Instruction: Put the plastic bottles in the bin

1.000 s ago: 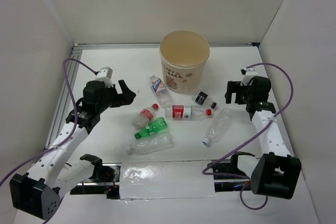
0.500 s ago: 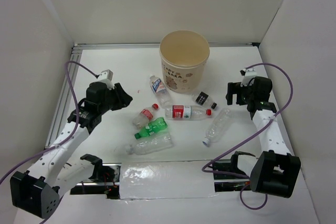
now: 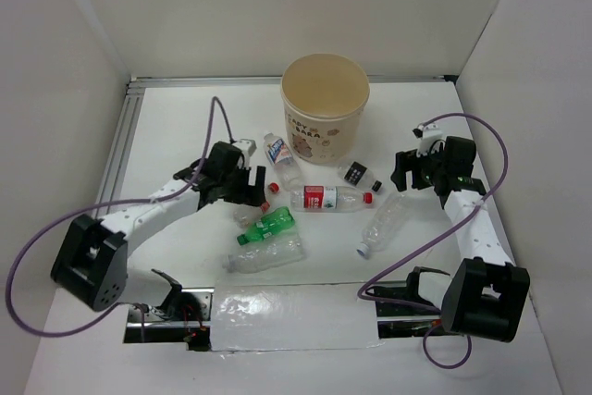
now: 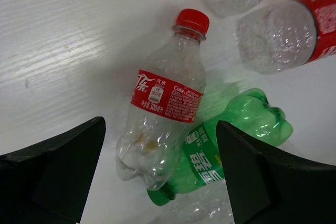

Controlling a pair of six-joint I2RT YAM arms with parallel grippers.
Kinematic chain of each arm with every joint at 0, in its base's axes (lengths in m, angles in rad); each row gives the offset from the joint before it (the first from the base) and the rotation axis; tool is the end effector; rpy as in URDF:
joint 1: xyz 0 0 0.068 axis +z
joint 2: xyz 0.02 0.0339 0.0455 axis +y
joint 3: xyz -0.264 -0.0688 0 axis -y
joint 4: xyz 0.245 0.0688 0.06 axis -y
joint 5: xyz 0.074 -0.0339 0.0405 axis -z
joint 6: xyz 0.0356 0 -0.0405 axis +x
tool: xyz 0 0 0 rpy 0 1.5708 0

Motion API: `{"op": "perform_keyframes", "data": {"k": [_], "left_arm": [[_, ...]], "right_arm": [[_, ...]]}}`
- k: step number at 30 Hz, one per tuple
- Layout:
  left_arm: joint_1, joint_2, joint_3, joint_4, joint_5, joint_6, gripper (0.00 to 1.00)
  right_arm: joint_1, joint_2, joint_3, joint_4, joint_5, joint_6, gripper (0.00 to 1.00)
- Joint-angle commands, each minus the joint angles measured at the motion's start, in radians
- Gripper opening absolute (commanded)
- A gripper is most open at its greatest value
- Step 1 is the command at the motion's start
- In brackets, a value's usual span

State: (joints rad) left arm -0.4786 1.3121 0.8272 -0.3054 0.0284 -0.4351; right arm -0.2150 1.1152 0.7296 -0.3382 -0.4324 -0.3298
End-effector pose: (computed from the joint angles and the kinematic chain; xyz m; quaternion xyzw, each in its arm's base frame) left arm 0.2430 -0.1272 0.2297 0.0255 0.9244 -0.1796 0.3356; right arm 0.2309 -0.0352 0.2436 -0.1391 0.8839 0.0804 0.4392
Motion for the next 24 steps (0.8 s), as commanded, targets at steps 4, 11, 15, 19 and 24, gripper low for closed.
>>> {"op": "perform_keyframes", "data": {"k": [4,11,15,19,24], "left_arm": [[-0.075,0.183,0.099,0.023,-0.035,0.226,0.99],[-0.106,0.357,0.142,-0.040,-0.145,0.234,0.79],[-0.124,0.238,0.174,-0.063,-0.188,0.196,0.39],[-0.144,0.069,0.266,-0.110,-0.148,0.184,0.30],[-0.153,-0.077,0.400,0.009,0.033,0.207,0.27]], "right_arm": [[-0.004,0.000,0.008,-0.024,-0.031,-0.028,0.90],[-0.004,0.000,0.008,-0.042,-0.054,-0.060,0.90],[-0.004,-0.009,0.008,-0.084,-0.150,-0.141,0.76],[-0.004,-0.029,-0.010,-0.107,-0.271,-0.276,0.50],[-0.004,-0.017,-0.030,-0.072,-0.330,-0.324,0.61]]}}
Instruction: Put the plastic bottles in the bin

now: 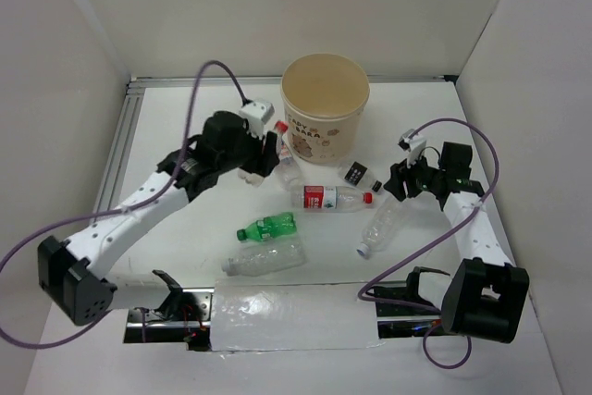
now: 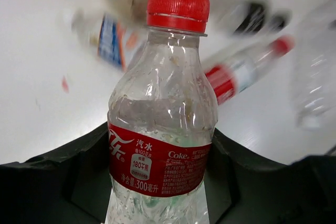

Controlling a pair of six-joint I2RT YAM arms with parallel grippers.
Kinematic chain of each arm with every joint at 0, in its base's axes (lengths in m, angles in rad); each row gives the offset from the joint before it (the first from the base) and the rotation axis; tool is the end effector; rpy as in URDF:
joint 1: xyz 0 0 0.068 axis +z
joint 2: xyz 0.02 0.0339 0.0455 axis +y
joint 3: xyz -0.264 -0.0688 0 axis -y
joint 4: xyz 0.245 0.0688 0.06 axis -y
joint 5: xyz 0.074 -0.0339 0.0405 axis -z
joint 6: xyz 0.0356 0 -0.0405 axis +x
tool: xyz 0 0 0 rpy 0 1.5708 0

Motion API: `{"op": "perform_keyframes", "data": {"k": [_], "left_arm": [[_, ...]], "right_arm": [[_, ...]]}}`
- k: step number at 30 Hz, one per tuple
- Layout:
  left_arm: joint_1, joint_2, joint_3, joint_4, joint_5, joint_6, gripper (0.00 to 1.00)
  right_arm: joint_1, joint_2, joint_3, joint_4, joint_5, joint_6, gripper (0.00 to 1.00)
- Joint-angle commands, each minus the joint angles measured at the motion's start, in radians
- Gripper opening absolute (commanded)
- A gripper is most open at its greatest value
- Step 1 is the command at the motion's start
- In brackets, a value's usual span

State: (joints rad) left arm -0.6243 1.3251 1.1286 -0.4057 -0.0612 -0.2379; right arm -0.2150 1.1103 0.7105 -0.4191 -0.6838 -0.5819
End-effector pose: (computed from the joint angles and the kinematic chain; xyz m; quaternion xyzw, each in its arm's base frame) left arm 0.2431 -0.1725 0.3185 0.1559 0.8709 -0.1699 0.4341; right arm 0.2208 -0.0252 0.2357 -0.2809 0.8392 0.1532 0.4398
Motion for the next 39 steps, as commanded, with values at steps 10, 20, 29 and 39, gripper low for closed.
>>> {"op": "perform_keyframes", "data": {"k": [10,20,29,39], "left_arm": [[-0.017,0.185,0.510,0.461,0.138,-0.055,0.46],[-0.017,0.663,0.956,0.420,-0.023,-0.110,0.89],[-0.006,0.565,0.885,0.319,0.023,-0.029,0.99],[-0.045,-0.036,0.124,0.104,0.231,0.189,0.99]], "right_arm": [[0.037,0.071,0.029,0.091,-0.057,-0.032,0.73],[0.124,0.144,0.050,0.195,0.012,-0.012,0.76],[0.184,0.345,0.116,0.313,-0.022,-0.067,0.86],[0.253,0.603,0.261,0.304,0.047,-0.110,0.81]]}}
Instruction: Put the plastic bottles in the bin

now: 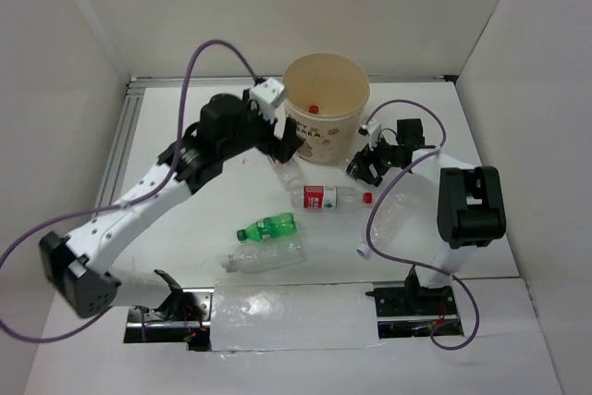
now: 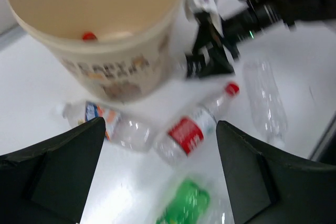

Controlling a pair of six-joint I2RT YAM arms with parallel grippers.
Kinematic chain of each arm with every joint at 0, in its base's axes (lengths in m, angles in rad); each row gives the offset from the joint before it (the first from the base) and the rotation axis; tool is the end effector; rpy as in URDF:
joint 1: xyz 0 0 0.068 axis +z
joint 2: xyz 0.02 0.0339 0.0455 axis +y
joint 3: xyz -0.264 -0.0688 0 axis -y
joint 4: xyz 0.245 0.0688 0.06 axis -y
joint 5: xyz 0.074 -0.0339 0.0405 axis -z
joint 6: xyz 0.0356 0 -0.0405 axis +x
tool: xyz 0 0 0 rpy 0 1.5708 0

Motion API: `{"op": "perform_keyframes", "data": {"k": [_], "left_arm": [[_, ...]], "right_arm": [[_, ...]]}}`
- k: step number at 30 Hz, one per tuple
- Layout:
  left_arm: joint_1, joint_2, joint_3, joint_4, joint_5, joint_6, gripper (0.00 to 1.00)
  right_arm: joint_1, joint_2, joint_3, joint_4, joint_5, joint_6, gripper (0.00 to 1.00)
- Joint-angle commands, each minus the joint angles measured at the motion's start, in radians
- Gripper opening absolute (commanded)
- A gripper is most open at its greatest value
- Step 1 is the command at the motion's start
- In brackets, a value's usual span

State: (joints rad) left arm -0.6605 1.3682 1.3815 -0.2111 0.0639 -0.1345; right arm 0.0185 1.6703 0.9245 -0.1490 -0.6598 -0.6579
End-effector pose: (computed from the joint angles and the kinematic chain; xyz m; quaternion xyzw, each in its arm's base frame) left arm 0.2501 -0.1972 0.4138 0.2205 0.7412 -0.2680 0.5745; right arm 0.3303 0.0279 0.1744 -0.3975 0.8063 0.1915 0.3939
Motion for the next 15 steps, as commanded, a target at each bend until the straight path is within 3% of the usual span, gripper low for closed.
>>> {"op": "perform_keyframes", "data": {"k": [1,7,8,11,15], "left_arm": [[-0.022,-0.110,-0.174,-0.100,0.123,0.094,0.99],[-0.044,-0.160,-0.360,-0.100,0.177,0.115,0.99],[-0.053,-0.146,-0.369,-0.100,0.177,0.115,0.99],[-0.076,-0.071,-0.381,-0.091,0.177,0.136,0.99],[-0.120,0.046,-0.329,-0.143,0.156,0.220,0.99]], "right_arm": [[0.032,0.055,0.047,0.019,0.023,-0.045,0.78],[0.083,0.063,-0.009,-0.003,0.043,-0.112,0.62],[0.083,0.054,-0.009,-0.012,0.055,-0.123,0.47],[0.071,-0.004,-0.009,-0.099,0.020,-0.143,0.21],[-0.017,-0.186,0.040,-0.295,-0.092,-0.222,0.11]]}}
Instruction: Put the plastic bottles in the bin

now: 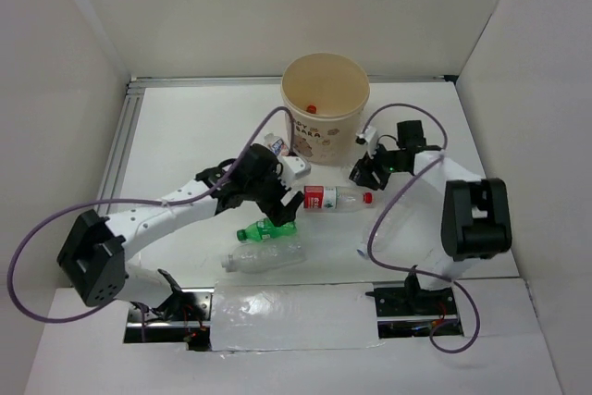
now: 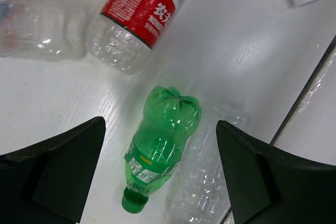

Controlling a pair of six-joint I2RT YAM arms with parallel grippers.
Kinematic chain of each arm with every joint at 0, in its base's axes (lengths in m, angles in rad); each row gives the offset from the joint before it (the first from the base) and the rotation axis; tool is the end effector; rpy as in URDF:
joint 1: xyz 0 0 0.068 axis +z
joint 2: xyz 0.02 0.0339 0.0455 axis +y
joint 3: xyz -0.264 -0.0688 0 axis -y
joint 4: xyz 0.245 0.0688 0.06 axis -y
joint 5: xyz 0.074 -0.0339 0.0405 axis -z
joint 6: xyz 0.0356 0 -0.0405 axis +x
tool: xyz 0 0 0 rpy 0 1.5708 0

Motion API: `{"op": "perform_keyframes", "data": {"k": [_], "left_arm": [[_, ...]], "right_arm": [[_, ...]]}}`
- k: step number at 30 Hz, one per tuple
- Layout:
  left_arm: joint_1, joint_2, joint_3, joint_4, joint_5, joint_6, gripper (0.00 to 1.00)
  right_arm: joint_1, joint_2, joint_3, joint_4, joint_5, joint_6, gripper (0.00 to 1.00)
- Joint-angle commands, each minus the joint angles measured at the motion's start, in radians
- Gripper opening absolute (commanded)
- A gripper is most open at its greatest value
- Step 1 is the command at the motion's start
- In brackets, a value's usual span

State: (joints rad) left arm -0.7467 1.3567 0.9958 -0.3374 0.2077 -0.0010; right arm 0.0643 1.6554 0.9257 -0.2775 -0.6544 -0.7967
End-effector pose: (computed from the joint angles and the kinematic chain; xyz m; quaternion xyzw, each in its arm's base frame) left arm 0.2135 -0.2076 0.2711 0.3692 0.8236 -0.2409 0.3569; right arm 0.3175 0.0422 0.1715 -0.4608 0.7893 0.1940 0.3564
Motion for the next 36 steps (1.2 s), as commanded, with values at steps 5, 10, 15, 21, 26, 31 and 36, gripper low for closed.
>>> {"op": "perform_keyframes", "data": {"k": [5,10,15,21,26,31,36], "left_arm": [[-0.069,0.159,0.087,-0.057,0.001,0.147,0.99],[-0.091,0.203,0.078,-0.057,-0.048,0.167,0.99],[-0.091,0.235,0.069,-0.057,-0.105,0.167,0.99],[-0.091,0.254,0.035,-0.046,-0.177,0.157,0.99],[-0.091,0.288,0.026,-0.037,-0.211,0.157,0.98],[-0.091,0.288,0.035,-0.037,-0.220,0.148,0.81],[-0.091,0.262,0.046,-0.037,-0.252,0.128,0.40]], "right_arm": [[-0.144,-0.420,0.133,-0.445,-0.247,-0.234,0.08],[-0.144,-0.574,0.245,-0.314,-0.323,-0.073,0.03],[-0.074,-0.449,0.390,0.062,-0.262,0.229,0.07],[0.076,-0.110,0.737,0.074,-0.167,0.280,0.20],[0.141,0.137,0.988,-0.078,-0.148,0.260,0.48],[0.141,0.124,0.941,-0.054,-0.137,0.295,0.87],[0.117,-0.017,0.839,-0.077,-0.146,0.295,0.94]]}}
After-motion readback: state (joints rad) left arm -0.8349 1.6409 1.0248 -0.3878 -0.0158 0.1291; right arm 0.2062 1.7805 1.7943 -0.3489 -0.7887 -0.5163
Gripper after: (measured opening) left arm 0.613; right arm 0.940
